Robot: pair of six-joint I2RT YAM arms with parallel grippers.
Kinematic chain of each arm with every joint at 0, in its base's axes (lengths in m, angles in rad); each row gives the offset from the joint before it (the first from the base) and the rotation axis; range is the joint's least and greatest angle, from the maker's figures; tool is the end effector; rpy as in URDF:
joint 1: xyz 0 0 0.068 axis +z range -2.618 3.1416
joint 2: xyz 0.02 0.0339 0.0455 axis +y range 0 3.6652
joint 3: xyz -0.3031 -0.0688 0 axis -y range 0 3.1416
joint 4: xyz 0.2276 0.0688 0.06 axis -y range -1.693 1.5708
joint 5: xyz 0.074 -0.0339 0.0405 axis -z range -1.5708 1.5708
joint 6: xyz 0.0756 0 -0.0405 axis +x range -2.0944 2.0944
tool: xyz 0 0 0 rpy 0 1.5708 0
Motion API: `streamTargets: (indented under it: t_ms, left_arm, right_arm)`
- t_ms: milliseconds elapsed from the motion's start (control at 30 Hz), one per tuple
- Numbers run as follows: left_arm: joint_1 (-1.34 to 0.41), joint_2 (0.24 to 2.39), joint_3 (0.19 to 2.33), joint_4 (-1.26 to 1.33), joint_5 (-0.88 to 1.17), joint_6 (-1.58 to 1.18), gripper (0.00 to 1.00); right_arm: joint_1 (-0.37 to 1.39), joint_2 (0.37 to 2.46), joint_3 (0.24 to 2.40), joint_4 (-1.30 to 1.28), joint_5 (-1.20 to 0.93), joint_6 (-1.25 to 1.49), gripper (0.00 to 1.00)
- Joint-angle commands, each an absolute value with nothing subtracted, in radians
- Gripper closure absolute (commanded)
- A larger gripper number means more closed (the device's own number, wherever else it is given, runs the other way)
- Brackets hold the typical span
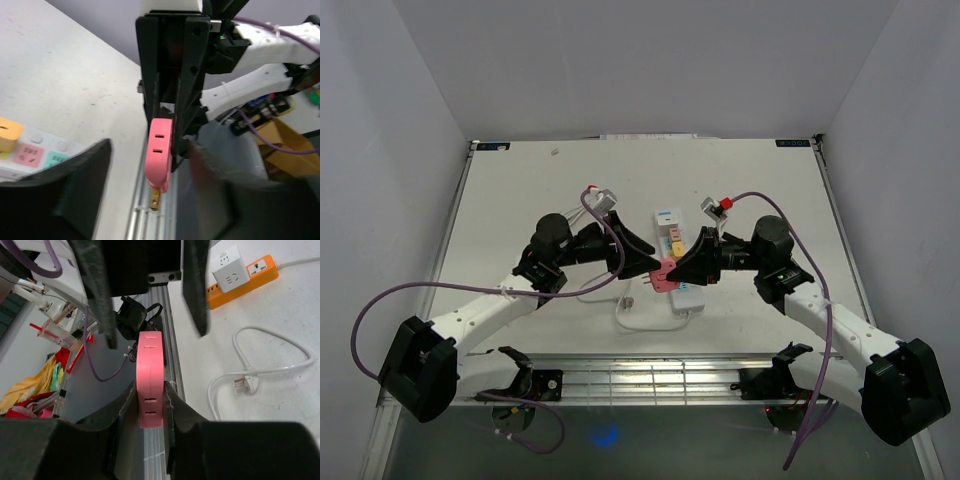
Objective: Insert the plug
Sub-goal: Adjust the plug.
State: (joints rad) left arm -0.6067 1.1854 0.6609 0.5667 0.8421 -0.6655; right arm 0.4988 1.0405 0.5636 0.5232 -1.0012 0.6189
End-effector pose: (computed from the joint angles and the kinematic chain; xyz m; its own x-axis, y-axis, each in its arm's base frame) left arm 0.1793 -0.1931 0.3376 -0.5853 -0.0943 -0.8053 0.8017 0.0812 -0.5921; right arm 0.1549 0.1569 0.3291 -0.5451 0.0593 -0.8363 -0.8354 0.0451 0.5478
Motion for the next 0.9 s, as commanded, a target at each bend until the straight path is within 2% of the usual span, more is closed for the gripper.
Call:
streamTargets:
  t_ms: [0, 67, 233, 367, 600, 867]
  left_arm:
    - [-0.604, 1.112, 0.678, 0.407, 0.673, -0.589, 0.14]
    - [-0.601, 1.086, 0.704, 0.326, 0.583, -0.543, 0.03]
    - [-0.594, 1.065, 0.758, 0.063, 0.259, -0.494, 0.02]
    - [-0.589, 1.065, 0.775, -0.046, 0.122, -0.492, 0.02]
    - [-0.588, 0.994, 0.744, -0.070, 0.019, -0.509, 0.02]
    - [-0.588, 0.962, 0.741, -0.120, -0.037, -0.508, 0.02]
  right_arm:
    - [0.505, 1.034, 0.613, 0.433, -0.971, 0.559, 0.92]
    - [0.503, 1.038, 0.640, 0.283, -0.931, 0.500, 0.92]
    - [0.505, 1.032, 0.747, -0.038, -0.798, 0.379, 0.92]
    - [0.505, 1.072, 0.863, -0.292, -0.625, 0.324, 0.92]
    - [0.563, 1.242, 1.071, -0.685, -0.244, 0.285, 0.92]
    - [0.660, 1.373, 1.152, -0.842, 0.015, 0.334, 0.92]
